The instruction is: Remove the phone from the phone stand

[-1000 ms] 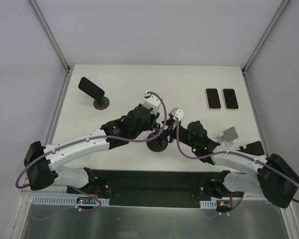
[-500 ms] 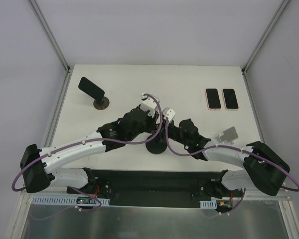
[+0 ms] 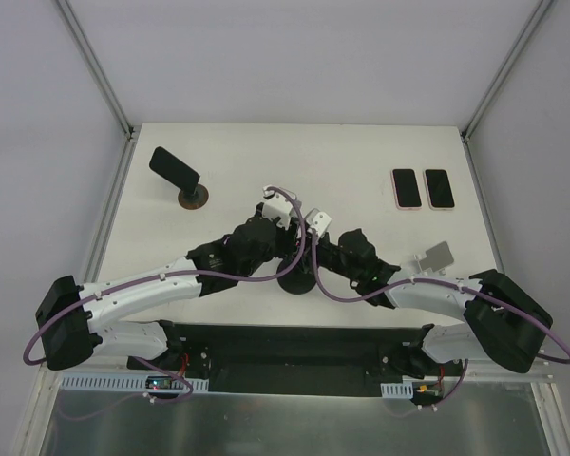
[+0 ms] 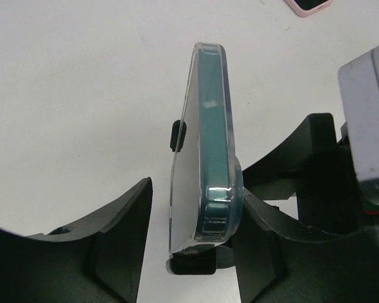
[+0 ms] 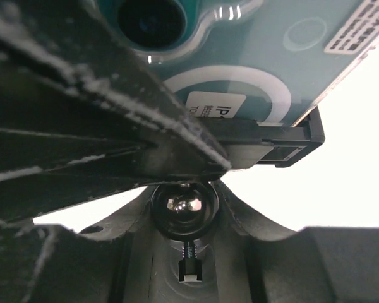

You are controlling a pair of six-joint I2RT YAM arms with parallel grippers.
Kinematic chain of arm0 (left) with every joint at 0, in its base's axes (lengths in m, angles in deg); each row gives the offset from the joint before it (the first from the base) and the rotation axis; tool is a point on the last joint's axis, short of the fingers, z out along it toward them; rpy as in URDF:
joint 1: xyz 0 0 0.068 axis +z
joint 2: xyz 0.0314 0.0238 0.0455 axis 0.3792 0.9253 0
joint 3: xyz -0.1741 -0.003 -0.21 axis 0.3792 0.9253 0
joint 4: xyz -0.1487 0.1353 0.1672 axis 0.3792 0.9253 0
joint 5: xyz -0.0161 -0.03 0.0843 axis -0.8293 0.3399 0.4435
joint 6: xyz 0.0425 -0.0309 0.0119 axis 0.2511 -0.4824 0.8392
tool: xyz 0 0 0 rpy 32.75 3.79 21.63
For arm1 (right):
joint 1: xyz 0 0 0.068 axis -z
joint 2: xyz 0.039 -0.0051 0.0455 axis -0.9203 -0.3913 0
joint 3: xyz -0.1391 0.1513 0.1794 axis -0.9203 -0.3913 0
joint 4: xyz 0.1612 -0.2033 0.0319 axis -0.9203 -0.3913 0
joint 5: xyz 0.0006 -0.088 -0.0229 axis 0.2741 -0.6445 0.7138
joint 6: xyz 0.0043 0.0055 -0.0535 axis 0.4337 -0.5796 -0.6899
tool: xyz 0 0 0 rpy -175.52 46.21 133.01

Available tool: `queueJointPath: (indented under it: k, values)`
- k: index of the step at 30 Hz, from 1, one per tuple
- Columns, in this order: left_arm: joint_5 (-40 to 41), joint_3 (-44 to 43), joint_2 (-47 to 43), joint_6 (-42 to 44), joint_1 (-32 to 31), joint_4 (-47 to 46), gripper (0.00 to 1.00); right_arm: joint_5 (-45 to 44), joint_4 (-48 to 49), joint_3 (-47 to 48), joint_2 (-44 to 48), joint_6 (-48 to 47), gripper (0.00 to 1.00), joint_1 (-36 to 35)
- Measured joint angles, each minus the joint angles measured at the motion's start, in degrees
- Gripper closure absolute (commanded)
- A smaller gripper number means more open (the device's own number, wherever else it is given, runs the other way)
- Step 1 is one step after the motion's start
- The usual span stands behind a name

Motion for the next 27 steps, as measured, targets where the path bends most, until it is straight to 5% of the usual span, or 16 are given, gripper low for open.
queueJointPath:
  k: [14,19,27]
  values:
    - [6.3,5.6,-0.2,1.1,-0.4,-12.9,0.67,-0.7,-0.2,0.0,0.0,-0.9,0.99,-1.3]
    - [6.6,6.5,-0.2,3.0,-0.8,-15.3,1.0,-0.9,0.2,0.0,-0.1,-0.9,0.99,-1.6]
    - [6.6,7.5,-0.3,5.3,-0.7,-17.5,1.0,-1.0,0.4,0.1,-0.1,-2.6,0.99,-1.7]
